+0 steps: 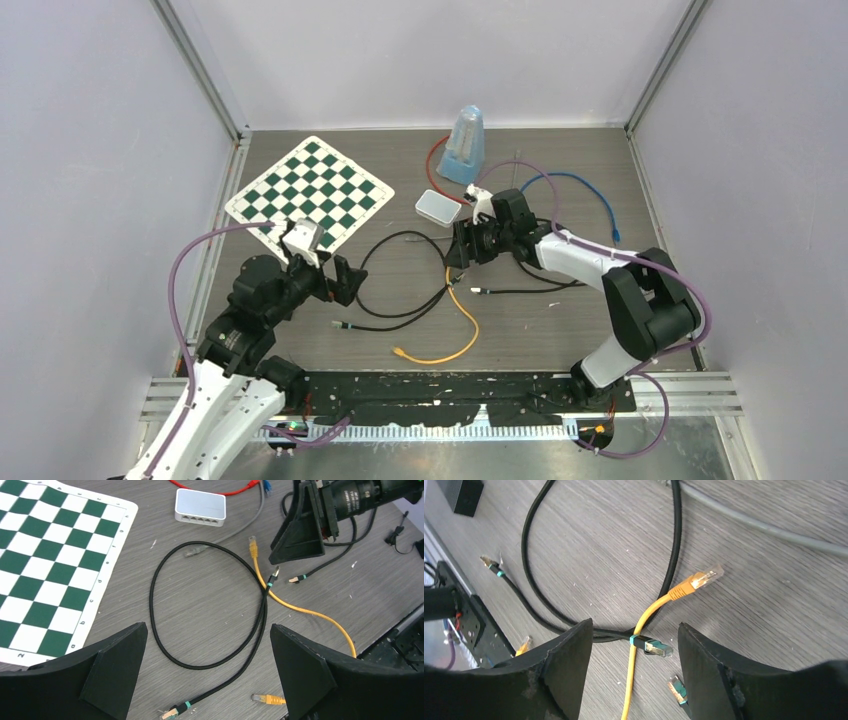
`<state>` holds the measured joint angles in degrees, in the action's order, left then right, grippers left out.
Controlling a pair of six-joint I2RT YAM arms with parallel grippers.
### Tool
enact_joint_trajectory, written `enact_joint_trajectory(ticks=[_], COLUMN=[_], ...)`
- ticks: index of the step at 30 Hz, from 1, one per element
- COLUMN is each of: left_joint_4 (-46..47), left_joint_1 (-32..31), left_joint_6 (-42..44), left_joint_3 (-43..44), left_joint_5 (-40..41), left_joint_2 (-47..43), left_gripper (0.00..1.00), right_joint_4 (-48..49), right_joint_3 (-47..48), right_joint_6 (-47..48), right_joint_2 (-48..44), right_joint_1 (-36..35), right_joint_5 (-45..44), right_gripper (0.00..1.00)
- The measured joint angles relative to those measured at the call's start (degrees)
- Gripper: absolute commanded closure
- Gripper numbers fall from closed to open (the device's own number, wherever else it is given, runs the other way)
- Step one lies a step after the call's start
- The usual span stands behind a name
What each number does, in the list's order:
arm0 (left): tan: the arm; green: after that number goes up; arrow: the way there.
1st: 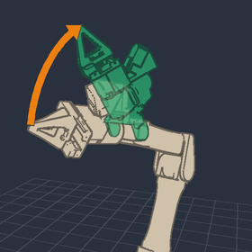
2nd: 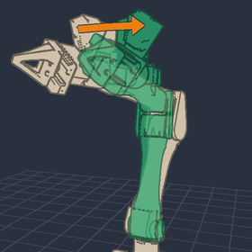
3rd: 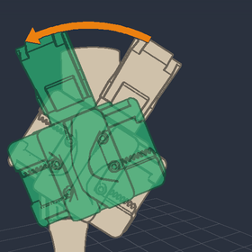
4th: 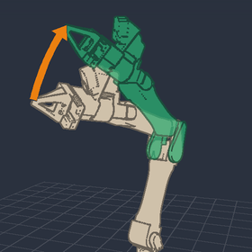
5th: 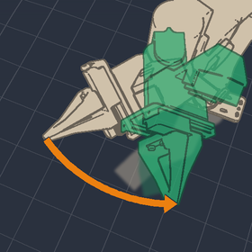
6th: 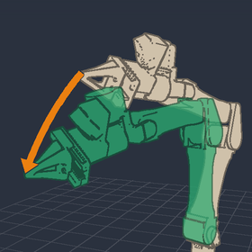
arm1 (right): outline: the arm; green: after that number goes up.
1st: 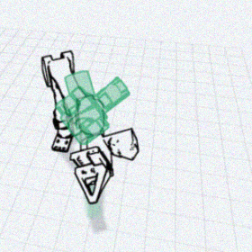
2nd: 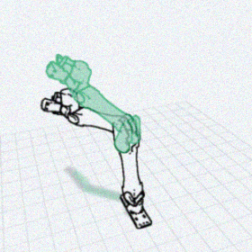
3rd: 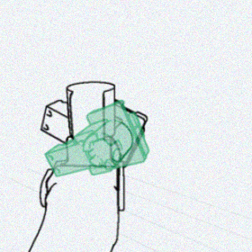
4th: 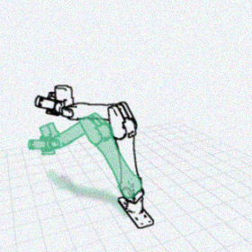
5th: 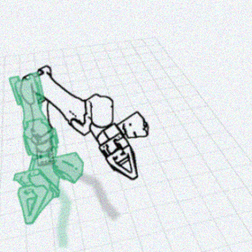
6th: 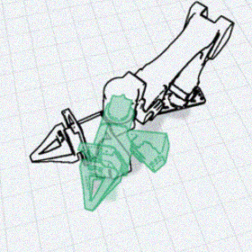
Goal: Insert the plug into the switch port
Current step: Pick up the connector from the center of the board.
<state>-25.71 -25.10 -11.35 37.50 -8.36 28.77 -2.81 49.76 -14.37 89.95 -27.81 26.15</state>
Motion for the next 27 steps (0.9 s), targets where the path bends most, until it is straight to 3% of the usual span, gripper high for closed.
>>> enact_joint_trajectory(ticks=[4, 14, 21, 24, 27], left_joint_4=[0.2, 0.2, -0.6, -0.7, -0.7], left_joint_1=[0.0, 0.0, 0.0, 0.0, -0.5], left_joint_6=[0.0, 0.1, 1.2, 1.3, 1.0], left_joint_3=[-0.1, -0.1, 1.1, 1.4, 1.4], left_joint_5=[-2.5, -5.8, -8.5, -9.0, -9.0], left_joint_2=[1.4, 3.7, 8.4, 10.9, 12.8], left_gripper=[0.03, 0.02, 0.1, 0.15, 0.15], right_joint_4=[-0.2, -0.8, 2.3, 3.0, 3.2], right_joint_3=[0.8, 1.1, -0.3, -0.6, -0.9], right_joint_6=[3.7, 5.8, 4.2, 3.4, 1.8], right_joint_2=[3.0, 8.1, 9.7, 9.7, 9.7], right_joint_1=[1.4, 4.1, 5.5, 5.6, 5.6], right_joint_5=[5.6, 10.3, 14.5, 15.4, 15.3], right_gripper=[0.39, 0.48, 0.53, 0.68, 0.77])
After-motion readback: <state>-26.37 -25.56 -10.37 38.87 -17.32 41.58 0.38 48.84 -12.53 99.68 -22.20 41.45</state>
